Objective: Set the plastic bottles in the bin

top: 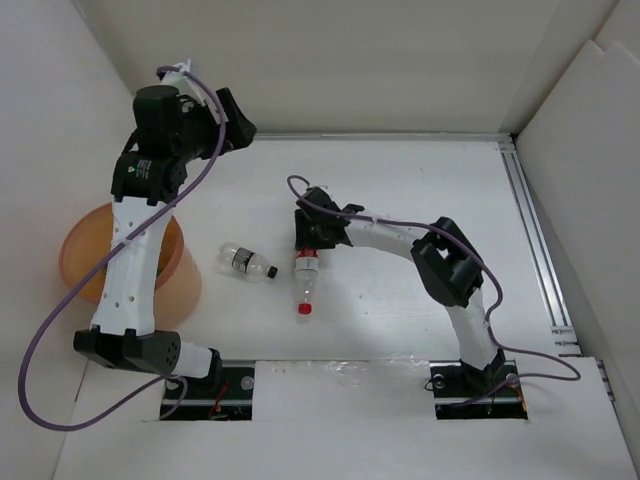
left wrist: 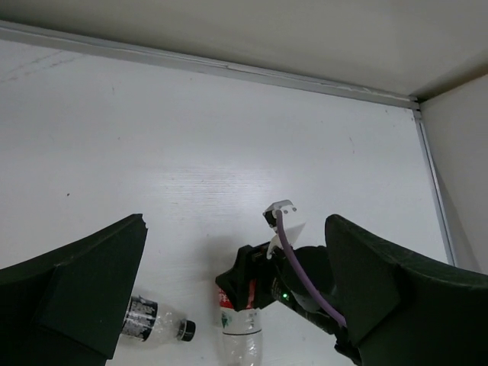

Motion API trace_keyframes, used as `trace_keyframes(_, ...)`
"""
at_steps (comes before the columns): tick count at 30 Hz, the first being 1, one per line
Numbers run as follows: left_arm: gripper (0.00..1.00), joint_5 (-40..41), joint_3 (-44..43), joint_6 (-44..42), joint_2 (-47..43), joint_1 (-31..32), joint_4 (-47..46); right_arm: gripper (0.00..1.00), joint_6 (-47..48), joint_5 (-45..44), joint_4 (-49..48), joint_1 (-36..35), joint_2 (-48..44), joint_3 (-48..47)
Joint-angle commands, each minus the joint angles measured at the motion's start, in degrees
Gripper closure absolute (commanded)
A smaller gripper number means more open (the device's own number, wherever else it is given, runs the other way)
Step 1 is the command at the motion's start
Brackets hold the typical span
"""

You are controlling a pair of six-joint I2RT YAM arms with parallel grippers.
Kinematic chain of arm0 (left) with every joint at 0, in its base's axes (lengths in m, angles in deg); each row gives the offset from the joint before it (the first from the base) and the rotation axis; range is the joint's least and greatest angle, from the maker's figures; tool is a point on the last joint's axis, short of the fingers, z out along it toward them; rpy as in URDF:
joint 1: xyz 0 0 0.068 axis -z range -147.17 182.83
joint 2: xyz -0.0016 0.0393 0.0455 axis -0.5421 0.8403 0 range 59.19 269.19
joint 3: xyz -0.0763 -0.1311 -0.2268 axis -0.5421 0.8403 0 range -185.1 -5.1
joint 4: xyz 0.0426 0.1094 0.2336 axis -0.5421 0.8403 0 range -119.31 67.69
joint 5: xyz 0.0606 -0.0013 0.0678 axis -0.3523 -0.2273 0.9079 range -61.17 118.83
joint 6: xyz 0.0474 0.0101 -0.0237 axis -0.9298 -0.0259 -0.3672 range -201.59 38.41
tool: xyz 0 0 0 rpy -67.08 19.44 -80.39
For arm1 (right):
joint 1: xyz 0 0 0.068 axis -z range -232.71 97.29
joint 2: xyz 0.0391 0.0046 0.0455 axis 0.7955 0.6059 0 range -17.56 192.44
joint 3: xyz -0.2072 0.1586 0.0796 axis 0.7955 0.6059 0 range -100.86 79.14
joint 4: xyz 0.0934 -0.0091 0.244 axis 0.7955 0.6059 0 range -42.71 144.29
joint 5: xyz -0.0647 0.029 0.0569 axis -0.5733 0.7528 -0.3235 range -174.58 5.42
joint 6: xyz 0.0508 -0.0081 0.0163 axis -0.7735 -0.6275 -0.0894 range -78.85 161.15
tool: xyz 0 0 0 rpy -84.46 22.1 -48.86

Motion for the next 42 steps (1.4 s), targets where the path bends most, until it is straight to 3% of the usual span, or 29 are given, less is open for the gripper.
trace_keyframes(1,0.00,3.38,0.97,-2.09,-0.92,9.54,-5.51,0.43,-1.39,0.74,-0.66,1.82,-0.54,2.11)
trace_keyframes(2,0.00,4.22,0.97,-2.70,0.05,11.60,-5.51,0.80,-1.39,0.74,-1.53,2.96,-1.24,4.20)
trace_keyframes(5,0.00,2.21,4.64,-0.43,1.73,15.30,-7.86,1.00,-1.39,-0.66,-2.07,7.16,-6.86,7.55)
trace_keyframes(9,0.00,-2.26,12.19,1.78,-0.20,16.72,-14.89,1.00,3.59,-1.19,-1.54,15.68,-16.26,11.60)
trace_keyframes(11,0.00,-10.04,15.98,2.39,-2.47,16.72,-21.11,1.00,6.51,-0.32,-1.54,19.21,-22.24,12.31)
trace_keyframes(12,0.00,-17.76,19.66,3.00,-3.01,16.72,-25.76,1.00,10.09,2.47,-2.67,22.28,-26.08,12.92)
trace_keyframes(14,0.00,-21.14,22.67,3.53,-3.02,16.72,-27.81,1.00,13.45,7.57,-5.66,24.93,-30.41,14.15)
trace_keyframes(16,0.00,-32.90,26.00,4.23,-1.97,16.72,-35.27,1.00,16.70,17.06,-12.65,28.17,-37.85,17.99)
trace_keyframes(21,0.00,-39.18,28.04,7.31,-0.55,19.61,-43.62,1.00,16.02,36.04,-25.51,32.67,-49.14,24.43)
trace_keyframes(24,0.00,-37.62,25.16,5.66,0.24,25.49,-43.92,1.00,10.32,45.11,-35.70,34.08,-54.14,28.12)
trace_keyframes(29,0.00,-25.34,15.40,-4.80,5.50,40.07,-35.83,1.00,1.79,49.70,-44.34,34.61,-57.76,29.45)
trace_keyframes(35,0.00,-24.78,9.95,-2.01,10.77,41.15,-38.11,1.00,-6.57,52.68,-52.61,34.61,-61.71,32.26)
trace_keyframes(42,0.00,-26.18,9.32,0.97,12.72,42.38,-42.49,1.00,-13.16,53.21,-59.97,35.84,-63.04,33.83)
